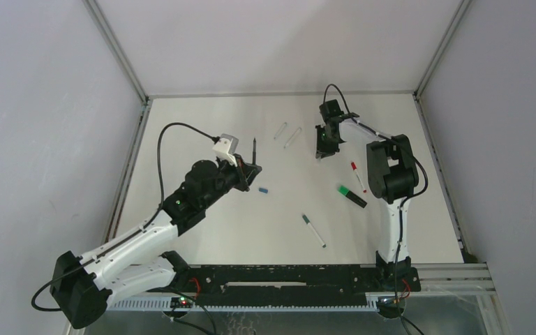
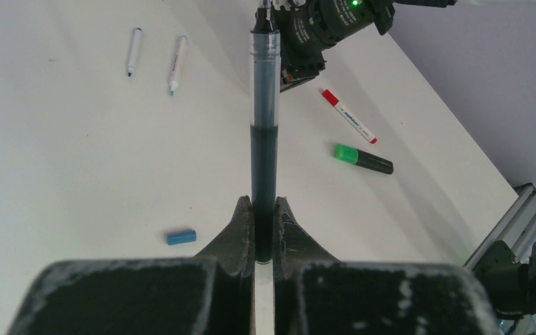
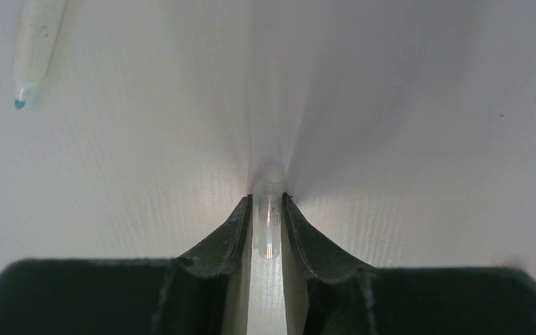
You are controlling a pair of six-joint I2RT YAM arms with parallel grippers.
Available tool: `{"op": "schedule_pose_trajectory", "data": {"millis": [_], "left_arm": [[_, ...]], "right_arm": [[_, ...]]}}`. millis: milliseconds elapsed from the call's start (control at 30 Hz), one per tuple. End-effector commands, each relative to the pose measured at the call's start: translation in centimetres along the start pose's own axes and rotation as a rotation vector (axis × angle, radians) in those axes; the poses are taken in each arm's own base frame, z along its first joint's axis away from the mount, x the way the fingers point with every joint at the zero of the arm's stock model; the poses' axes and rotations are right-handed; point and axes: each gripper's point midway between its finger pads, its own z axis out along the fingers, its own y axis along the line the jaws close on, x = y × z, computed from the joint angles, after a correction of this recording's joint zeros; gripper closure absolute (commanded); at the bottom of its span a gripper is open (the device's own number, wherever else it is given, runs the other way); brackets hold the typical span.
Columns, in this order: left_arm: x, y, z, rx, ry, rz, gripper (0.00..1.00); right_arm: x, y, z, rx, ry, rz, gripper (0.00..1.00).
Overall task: Insert the pens into the pen caps
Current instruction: Insert the pen cap onto the pen.
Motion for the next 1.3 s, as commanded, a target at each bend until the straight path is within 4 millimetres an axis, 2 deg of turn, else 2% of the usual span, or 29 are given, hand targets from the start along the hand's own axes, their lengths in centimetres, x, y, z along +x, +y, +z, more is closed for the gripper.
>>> {"op": "schedule_pose_trajectory", "data": {"millis": [0,200,333,367,467,600,833,1167,1267], "left_arm": [[-1.2,-0.4,-0.5,0.016,-0.048,-0.020,1.00],[-1.0,-0.6,-0.5,0.029,-0.041,-0.027,1.00],[-0.8,-0.7,-0.6,0.040,-0.034,-0.032,1.00],[-0.7,-0.8,-0.7,0.042,-0.033,-0.035,1.00],[-0.6,-0.8,-0.9,0.048,-0.033,-0.040,1.00],[-0.5,-0.9,-1.0,0.054,-0.032,-0.048,1.00],[0.0,-1.4,-1.5,0.084,-0.022,-0.074,1.00],[0.4,-1.5,-2.0,0.093,-0.020,-0.113,1.00],[0.5,-1.7,-1.9,0.101,-0.016,-0.121,1.00]], "right_arm": [[2.6,1.6,-0.1,-0.061,0.063,-0.128,0.74],[5.5,5.1,-2.2,-0.217,0.124,-0.323,0.76],[8.0,6.1,-3.2,-0.260,0.153,-0.456,0.75],[9.0,6.0,-3.1,-0.250,0.164,-0.492,0.74],[10.1,5.6,-3.0,-0.186,0.166,-0.570,0.70],[10.7,4.9,-2.7,-0.114,0.177,-0.638,0.65],[11.2,4.4,-2.7,-0.087,0.199,-0.673,0.58],[12.5,3.6,-2.2,-0.075,0.262,-0.681,0.64],[12.8,3.5,-2.0,-0.082,0.276,-0.680,0.75]]}}
